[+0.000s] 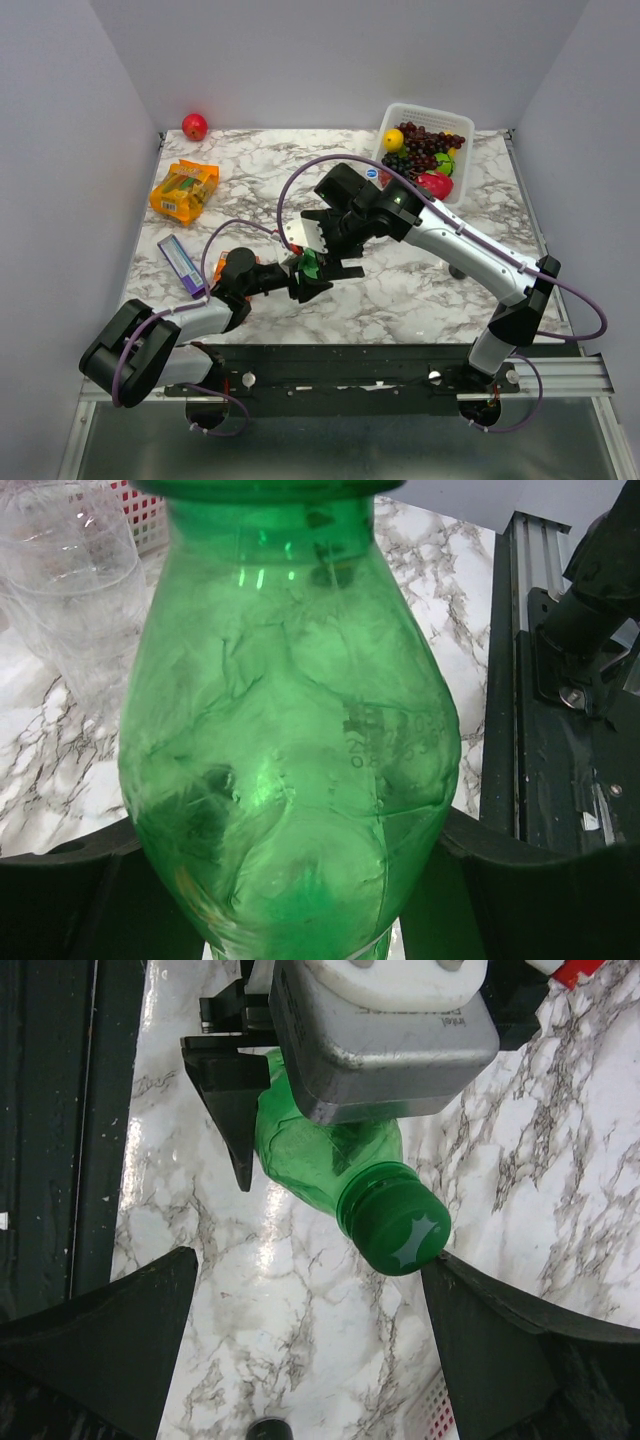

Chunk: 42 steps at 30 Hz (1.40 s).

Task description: Screw on the bottle caps

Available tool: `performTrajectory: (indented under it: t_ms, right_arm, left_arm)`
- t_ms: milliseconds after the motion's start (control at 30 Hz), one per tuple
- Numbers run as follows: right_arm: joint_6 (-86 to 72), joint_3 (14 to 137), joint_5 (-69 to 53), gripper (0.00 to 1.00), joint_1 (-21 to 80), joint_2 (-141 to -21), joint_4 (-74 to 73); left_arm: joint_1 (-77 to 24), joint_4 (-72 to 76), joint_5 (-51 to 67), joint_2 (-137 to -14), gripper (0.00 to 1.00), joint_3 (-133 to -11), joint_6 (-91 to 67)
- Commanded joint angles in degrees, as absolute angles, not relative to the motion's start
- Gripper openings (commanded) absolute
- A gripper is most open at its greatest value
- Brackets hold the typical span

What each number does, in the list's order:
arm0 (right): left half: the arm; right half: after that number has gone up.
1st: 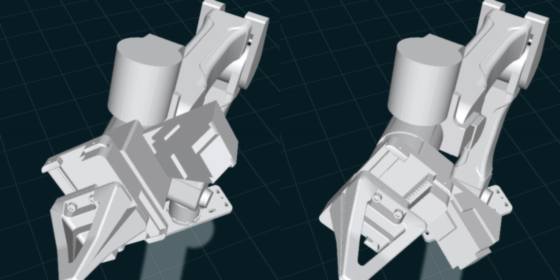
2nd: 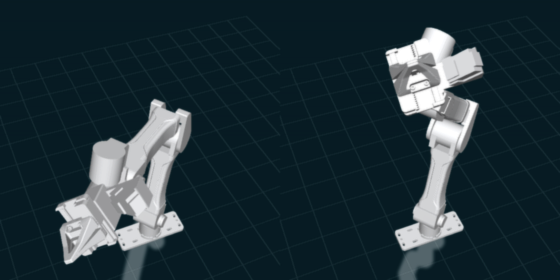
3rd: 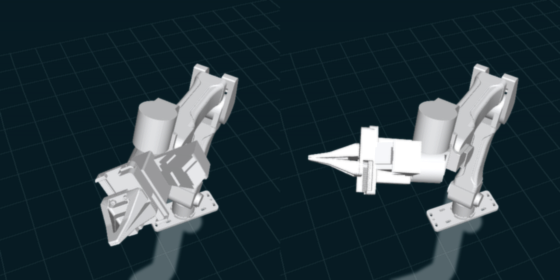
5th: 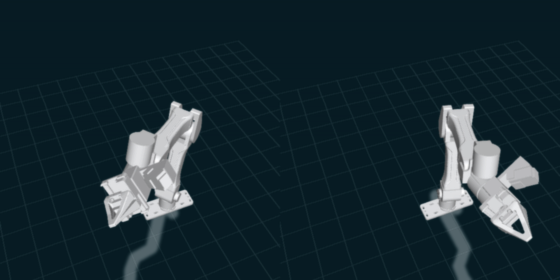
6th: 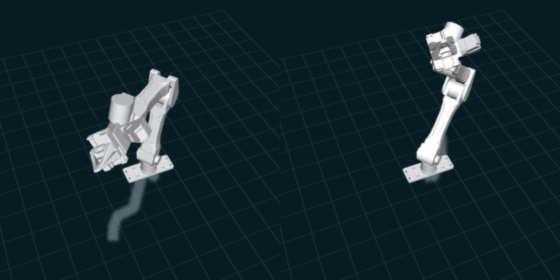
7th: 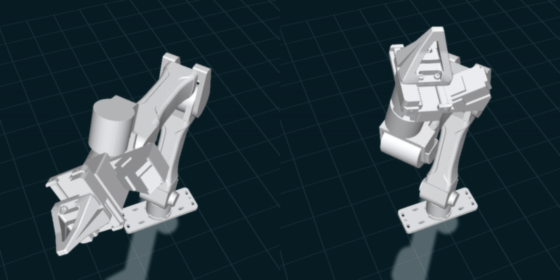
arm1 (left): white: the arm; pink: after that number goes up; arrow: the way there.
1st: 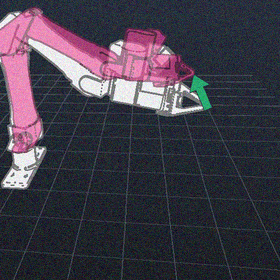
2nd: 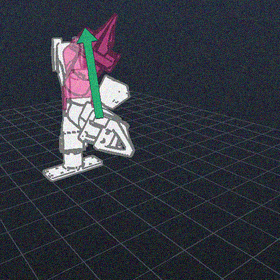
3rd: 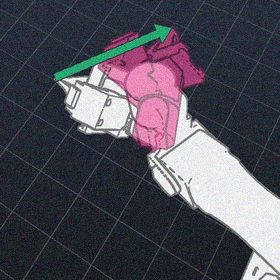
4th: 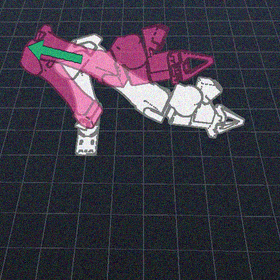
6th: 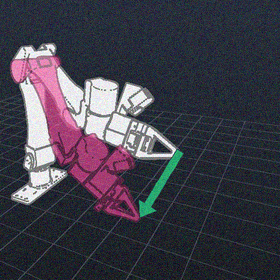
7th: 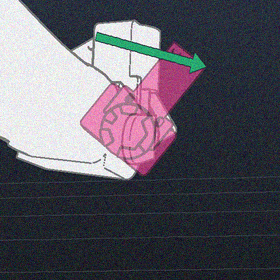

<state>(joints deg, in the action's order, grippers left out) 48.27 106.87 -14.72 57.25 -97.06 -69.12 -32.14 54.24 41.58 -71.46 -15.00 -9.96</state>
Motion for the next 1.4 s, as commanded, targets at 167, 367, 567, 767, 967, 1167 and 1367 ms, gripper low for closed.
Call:
performTrajectory:
  t_ms: [167,367,567,767,967,1167,1367]
  right_arm:
    - [45.70,107.75,-13.71,1.00,57.66,-95.45,-74.97]
    - [42.63,108.63,-8.88,0.98,56.52,-95.01,-75.06]
    - [41.39,118.91,-8.26,0.99,53.44,-100.54,-75.06]
    - [43.06,121.55,-13.87,1.00,53.70,-103.35,-72.34]
    - [47.10,121.46,-20.19,1.00,54.49,-103.98,-72.42]
    - [48.34,117.51,-22.85,1.00,56.07,-102.75,-72.16]
    - [48.26,114.61,-24.26,0.99,56.69,-101.34,-72.51]
  left_arm:
    - [-31.03,56.07,38.06,-71.45,0.00,-15.29,-10.37]
    - [-31.03,55.55,39.20,-71.46,0.00,-15.47,-9.58]
    - [-31.03,54.32,42.00,-71.19,0.00,-15.47,-8.53]
    - [-31.46,53.44,43.68,-71.37,0.00,-16.26,-8.79]
    - [-31.64,51.86,44.56,-71.54,0.00,-17.31,-8.88]
    - [-31.64,50.63,45.09,-71.98,0.00,-18.02,-8.96]
    - [-31.47,50.62,44.21,-72.16,0.00,-18.19,-10.19]
